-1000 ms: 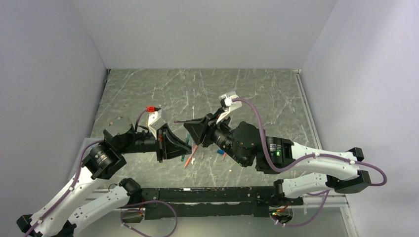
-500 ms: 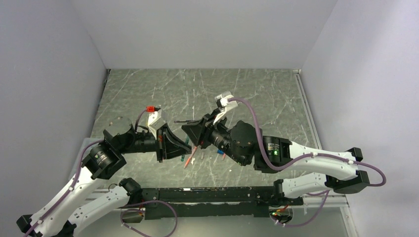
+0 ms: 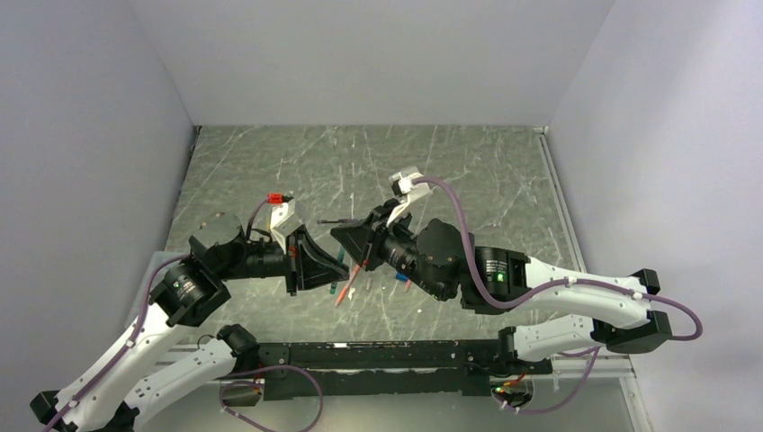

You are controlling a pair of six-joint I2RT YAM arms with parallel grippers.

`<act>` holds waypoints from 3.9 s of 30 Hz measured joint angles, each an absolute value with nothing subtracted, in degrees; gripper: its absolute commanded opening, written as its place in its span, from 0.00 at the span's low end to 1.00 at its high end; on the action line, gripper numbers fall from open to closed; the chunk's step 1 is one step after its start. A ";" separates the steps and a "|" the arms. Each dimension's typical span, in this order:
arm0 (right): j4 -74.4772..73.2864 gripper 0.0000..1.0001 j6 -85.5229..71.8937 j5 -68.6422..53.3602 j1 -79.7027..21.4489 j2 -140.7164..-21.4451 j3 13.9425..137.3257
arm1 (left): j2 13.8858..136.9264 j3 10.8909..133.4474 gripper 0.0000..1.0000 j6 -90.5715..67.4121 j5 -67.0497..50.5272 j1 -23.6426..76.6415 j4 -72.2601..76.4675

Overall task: Insert the pens into the pen caps
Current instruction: Press the pen cap onto the pen, then place the pen at the center of the board.

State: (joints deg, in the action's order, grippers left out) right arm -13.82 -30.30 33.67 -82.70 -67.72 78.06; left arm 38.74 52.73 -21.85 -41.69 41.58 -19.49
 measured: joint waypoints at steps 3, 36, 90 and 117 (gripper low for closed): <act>-13.78 0.00 -30.83 33.01 -82.41 -67.92 77.80 | 38.72 52.75 0.00 -21.80 -41.10 41.58 -20.21; 0.43 0.00 -48.64 33.69 -82.02 -67.68 57.47 | 41.98 53.60 0.00 -19.31 -35.20 42.46 -43.00; -21.02 0.80 -41.39 39.18 -83.92 -61.17 66.22 | 45.06 55.37 0.00 -21.43 -37.63 31.05 -23.49; -29.82 0.81 -41.12 37.28 -76.88 -52.07 59.72 | 86.37 64.90 0.00 -25.78 5.69 18.61 -48.58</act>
State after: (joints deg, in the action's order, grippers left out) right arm -29.82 -41.12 37.28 -76.88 -52.07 59.72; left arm 86.37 64.90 -25.78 5.69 18.61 -48.58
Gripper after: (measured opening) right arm 0.805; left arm 0.065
